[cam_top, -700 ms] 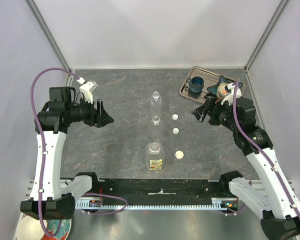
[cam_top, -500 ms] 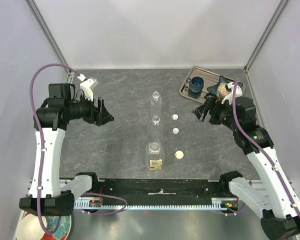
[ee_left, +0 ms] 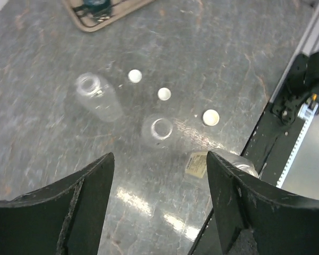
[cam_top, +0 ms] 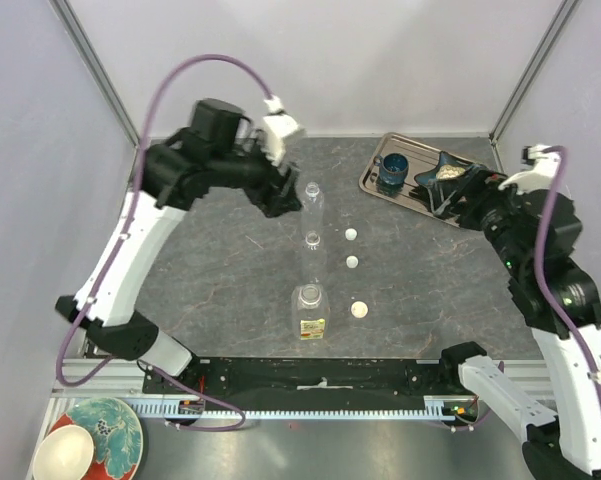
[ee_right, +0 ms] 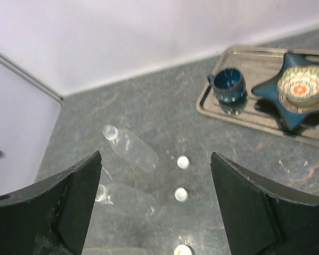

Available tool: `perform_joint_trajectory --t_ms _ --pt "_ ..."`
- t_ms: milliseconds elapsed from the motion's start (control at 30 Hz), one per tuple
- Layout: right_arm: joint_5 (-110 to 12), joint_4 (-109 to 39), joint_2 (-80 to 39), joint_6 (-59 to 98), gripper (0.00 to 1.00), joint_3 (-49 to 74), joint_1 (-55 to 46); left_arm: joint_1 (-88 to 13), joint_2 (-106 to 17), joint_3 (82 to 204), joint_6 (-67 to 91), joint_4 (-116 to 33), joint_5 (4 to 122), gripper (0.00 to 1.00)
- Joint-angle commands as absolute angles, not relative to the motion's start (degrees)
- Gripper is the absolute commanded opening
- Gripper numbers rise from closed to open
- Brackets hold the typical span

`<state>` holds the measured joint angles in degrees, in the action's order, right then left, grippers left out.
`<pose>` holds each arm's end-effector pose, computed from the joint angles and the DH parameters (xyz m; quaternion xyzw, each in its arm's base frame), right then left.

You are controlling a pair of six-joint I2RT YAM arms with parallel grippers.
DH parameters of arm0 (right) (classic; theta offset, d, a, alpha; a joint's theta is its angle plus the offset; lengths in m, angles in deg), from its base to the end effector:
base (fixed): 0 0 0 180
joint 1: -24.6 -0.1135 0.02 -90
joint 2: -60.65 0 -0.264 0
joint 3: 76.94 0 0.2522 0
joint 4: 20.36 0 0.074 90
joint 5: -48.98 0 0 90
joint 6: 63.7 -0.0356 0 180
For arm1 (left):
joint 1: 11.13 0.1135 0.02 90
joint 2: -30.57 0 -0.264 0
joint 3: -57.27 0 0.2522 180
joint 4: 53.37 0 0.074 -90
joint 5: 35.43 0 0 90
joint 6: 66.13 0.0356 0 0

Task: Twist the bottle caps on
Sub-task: Pick up the bottle cap from the center of the board.

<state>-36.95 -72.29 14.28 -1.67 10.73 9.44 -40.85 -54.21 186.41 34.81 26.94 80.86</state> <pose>0.1309 0.0329 0.4508 0.1083 0.7618 0.2091 0.6035 0.2198 -0.1436 0.4906 0.3983 0.7775 -0.2721 0.4035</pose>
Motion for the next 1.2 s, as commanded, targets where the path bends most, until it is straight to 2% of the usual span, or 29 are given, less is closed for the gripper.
perform_joint_trajectory --t_ms 0,100,233,567,733,967,1167 --pt "-31.0 -75.9 16.4 -3.8 0.9 18.8 9.3 -53.5 -60.5 191.0 39.5 29.3 72.5 0.77" --pt "-27.2 -78.8 17.1 -4.0 0.88 23.3 9.3 -60.4 -63.9 190.9 40.9 27.7 72.4 0.77" --pt "-23.2 -81.9 17.2 -4.0 0.85 26.9 9.3 -63.4 -66.9 188.3 41.6 22.8 74.7 0.77" --pt "-10.2 -84.1 17.4 -4.2 0.77 26.7 9.3 -69.8 -71.6 169.3 41.4 5.4 76.4 0.62" --pt "-8.9 -84.0 16.8 -4.5 0.76 26.4 9.3 -73.6 -77.9 166.9 43.0 1.2 73.1 0.57" --pt "-8.1 -83.5 18.3 -7.6 0.73 19.9 9.3 -74.2 -86.7 170.1 42.9 -0.3 68.0 0.42" --pt "-9.7 -82.3 18.6 -9.0 0.73 17.0 9.3 -74.4 -89.3 170.1 42.9 -0.4 65.7 0.39"
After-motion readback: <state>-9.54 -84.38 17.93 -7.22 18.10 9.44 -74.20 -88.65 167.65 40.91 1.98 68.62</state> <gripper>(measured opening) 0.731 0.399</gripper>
